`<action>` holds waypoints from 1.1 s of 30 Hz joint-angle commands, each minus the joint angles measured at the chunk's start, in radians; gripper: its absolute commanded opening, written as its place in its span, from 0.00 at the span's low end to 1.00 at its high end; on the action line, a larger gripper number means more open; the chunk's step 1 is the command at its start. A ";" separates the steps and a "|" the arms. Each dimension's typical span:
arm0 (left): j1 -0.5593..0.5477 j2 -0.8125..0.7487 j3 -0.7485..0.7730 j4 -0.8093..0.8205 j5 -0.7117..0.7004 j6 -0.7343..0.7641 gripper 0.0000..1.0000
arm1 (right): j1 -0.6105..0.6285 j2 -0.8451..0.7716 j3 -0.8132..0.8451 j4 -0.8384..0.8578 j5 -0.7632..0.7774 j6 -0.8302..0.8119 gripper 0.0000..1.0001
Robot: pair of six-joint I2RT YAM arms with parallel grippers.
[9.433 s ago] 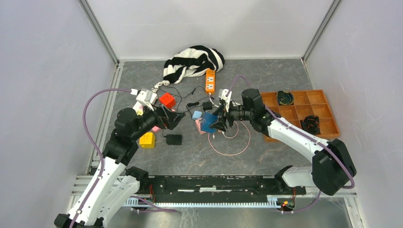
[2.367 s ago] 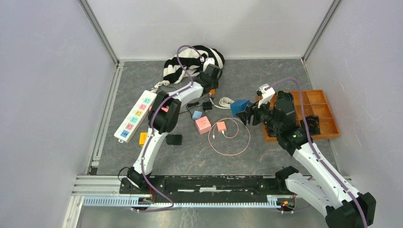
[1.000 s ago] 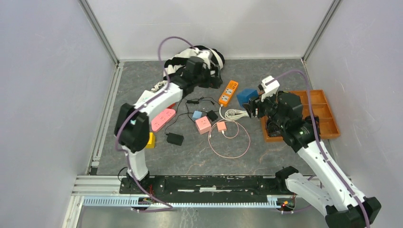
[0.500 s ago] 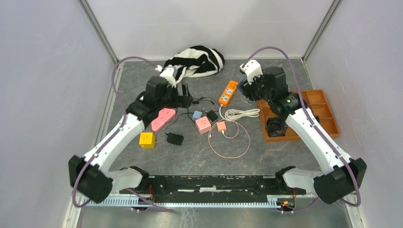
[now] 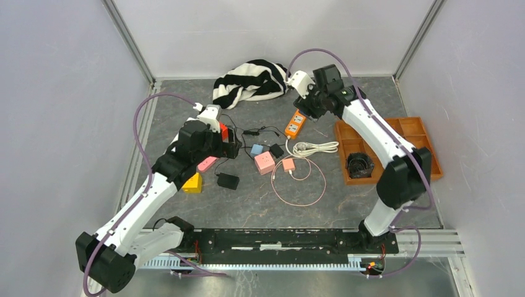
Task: Insert the plug
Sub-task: Insert the plug into the socket.
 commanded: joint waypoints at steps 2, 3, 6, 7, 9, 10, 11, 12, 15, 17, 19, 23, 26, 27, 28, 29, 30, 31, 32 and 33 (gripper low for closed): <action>-0.001 -0.020 -0.014 0.033 0.019 0.059 1.00 | -0.003 0.119 0.154 -0.071 0.010 -0.118 0.30; -0.001 -0.021 -0.016 0.038 0.041 0.057 1.00 | -0.003 0.131 0.154 -0.063 0.012 -0.133 0.30; -0.002 -0.021 -0.021 0.048 0.114 0.034 1.00 | -0.003 0.182 0.181 -0.079 -0.001 -0.167 0.34; -0.001 -0.024 -0.027 0.053 0.123 0.026 1.00 | -0.005 0.204 0.210 -0.097 -0.008 -0.170 0.34; -0.001 -0.031 -0.037 0.056 0.137 0.003 1.00 | -0.008 0.271 0.298 -0.161 -0.030 -0.168 0.34; -0.001 -0.036 -0.036 0.047 0.137 -0.010 1.00 | -0.008 0.304 0.331 -0.192 -0.045 -0.166 0.34; -0.002 -0.042 -0.028 0.030 0.148 -0.019 1.00 | -0.012 0.329 0.359 -0.212 -0.061 -0.166 0.35; -0.001 -0.051 -0.020 0.011 0.167 -0.028 1.00 | -0.013 0.350 0.371 -0.220 -0.081 -0.165 0.35; -0.001 -0.082 -0.025 0.004 0.214 -0.029 1.00 | -0.023 0.399 0.399 -0.234 -0.109 -0.157 0.36; -0.002 -0.103 -0.047 0.008 0.188 -0.018 1.00 | -0.025 0.444 0.451 -0.260 -0.118 -0.157 0.36; -0.001 -0.117 -0.061 -0.002 0.171 -0.003 1.00 | -0.025 0.483 0.505 -0.273 -0.115 -0.154 0.36; -0.002 -0.143 -0.076 -0.027 0.188 0.014 1.00 | -0.026 0.498 0.519 -0.254 -0.143 -0.152 0.37; -0.001 -0.175 -0.114 -0.028 0.174 0.013 1.00 | -0.026 0.501 0.515 -0.242 -0.160 -0.159 0.37; -0.001 -0.185 -0.127 -0.030 0.168 0.011 1.00 | -0.026 0.505 0.513 -0.246 -0.168 -0.165 0.37; -0.002 -0.194 -0.138 -0.032 0.165 0.010 1.00 | -0.027 0.507 0.509 -0.249 -0.175 -0.171 0.37; -0.001 -0.200 -0.143 -0.038 0.163 0.008 1.00 | -0.029 0.510 0.506 -0.249 -0.185 -0.173 0.37; -0.001 -0.205 -0.143 -0.043 0.162 0.004 1.00 | -0.031 0.511 0.499 -0.245 -0.187 -0.172 0.37; -0.001 -0.207 -0.140 -0.048 0.163 0.002 1.00 | -0.032 0.512 0.494 -0.238 -0.183 -0.171 0.38; -0.002 -0.209 -0.137 -0.053 0.163 -0.001 1.00 | -0.032 0.517 0.494 -0.241 -0.181 -0.173 0.38; -0.001 -0.211 -0.134 -0.057 0.162 -0.002 1.00 | -0.031 0.522 0.497 -0.246 -0.178 -0.178 0.38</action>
